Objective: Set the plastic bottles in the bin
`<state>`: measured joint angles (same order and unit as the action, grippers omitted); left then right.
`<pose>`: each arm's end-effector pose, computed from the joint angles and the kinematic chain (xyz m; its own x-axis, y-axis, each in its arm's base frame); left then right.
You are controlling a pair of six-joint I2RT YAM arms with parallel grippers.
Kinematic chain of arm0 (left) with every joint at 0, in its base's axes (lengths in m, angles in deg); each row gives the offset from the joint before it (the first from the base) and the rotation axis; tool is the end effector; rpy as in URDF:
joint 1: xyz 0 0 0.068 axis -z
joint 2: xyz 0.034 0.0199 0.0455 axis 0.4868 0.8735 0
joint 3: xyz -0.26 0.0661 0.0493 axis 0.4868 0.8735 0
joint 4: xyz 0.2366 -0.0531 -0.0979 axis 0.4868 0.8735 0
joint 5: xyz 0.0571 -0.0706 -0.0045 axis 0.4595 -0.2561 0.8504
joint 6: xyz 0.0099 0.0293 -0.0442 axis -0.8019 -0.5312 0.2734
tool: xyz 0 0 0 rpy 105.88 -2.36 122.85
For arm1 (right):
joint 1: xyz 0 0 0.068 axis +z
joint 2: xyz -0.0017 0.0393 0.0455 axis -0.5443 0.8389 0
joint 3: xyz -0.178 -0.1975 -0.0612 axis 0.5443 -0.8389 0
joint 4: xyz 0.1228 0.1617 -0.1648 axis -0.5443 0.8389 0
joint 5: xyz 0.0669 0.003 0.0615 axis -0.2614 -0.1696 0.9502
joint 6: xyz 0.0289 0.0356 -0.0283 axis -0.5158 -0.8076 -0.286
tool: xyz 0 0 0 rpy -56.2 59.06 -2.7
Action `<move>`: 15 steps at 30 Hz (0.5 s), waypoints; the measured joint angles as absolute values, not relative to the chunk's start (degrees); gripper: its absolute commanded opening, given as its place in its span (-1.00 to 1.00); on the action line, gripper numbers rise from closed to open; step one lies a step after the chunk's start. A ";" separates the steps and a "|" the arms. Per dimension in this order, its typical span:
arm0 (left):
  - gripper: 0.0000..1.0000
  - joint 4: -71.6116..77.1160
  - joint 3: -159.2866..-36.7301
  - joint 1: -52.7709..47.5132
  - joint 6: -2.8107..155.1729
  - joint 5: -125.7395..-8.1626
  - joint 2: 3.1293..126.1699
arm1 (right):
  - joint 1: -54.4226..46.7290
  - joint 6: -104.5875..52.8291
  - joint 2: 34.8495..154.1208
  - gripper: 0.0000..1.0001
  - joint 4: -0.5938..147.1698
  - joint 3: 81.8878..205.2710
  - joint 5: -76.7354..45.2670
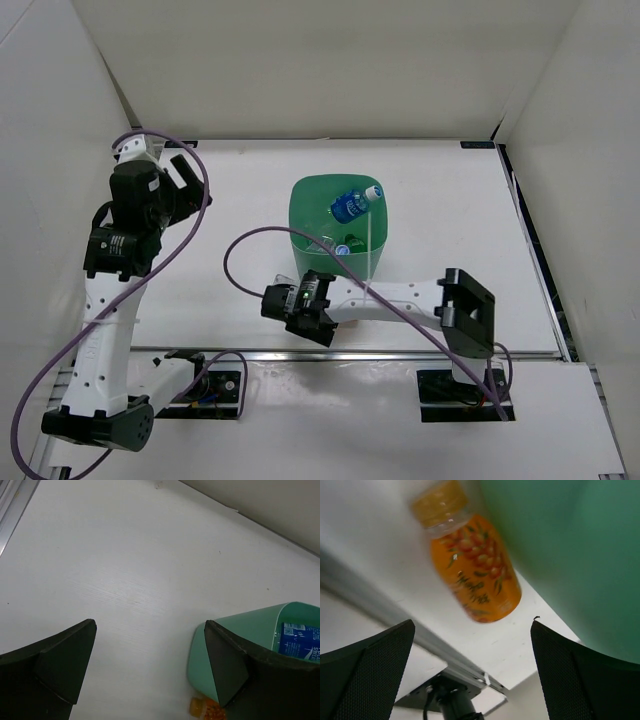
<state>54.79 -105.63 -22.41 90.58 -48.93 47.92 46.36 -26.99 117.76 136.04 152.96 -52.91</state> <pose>0.1848 -0.0157 0.4306 -0.4163 -0.3857 -0.8234 -0.2387 0.9202 -0.3103 0.0819 0.3406 0.2406 -0.2981 -0.9347 -0.1935 -0.8101 0.3549 -0.4667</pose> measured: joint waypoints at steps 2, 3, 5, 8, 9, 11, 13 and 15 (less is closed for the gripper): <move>1.00 55.47 -105.63 -22.43 90.58 -49.30 47.61 | 46.31 -27.64 119.84 1.00 135.06 150.66 -56.41; 1.00 55.86 -105.63 -22.43 90.58 -49.59 47.48 | 46.27 -27.69 120.84 1.00 134.56 149.68 -57.42; 1.00 56.32 -105.63 -22.43 90.58 -50.22 47.37 | 46.27 -27.64 122.90 1.00 133.12 147.89 -59.23; 1.00 57.63 -105.65 -22.43 90.58 -50.83 47.44 | 46.27 -27.45 125.19 1.00 130.41 146.51 -60.83; 1.00 58.07 -105.72 -22.43 90.58 -51.07 47.53 | 46.22 -27.36 125.48 1.00 129.44 146.27 -61.09; 1.00 59.18 -105.89 -22.43 90.53 -51.58 47.68 | 46.20 -26.97 125.65 1.00 127.04 145.77 -61.22; 1.00 60.60 -106.28 -22.43 90.32 -51.88 47.85 | 46.01 -26.53 126.04 1.00 124.92 145.68 -60.98; 1.00 61.89 -106.83 -22.43 89.90 -52.01 47.92 | 45.70 -25.85 126.81 0.84 123.74 145.83 -60.54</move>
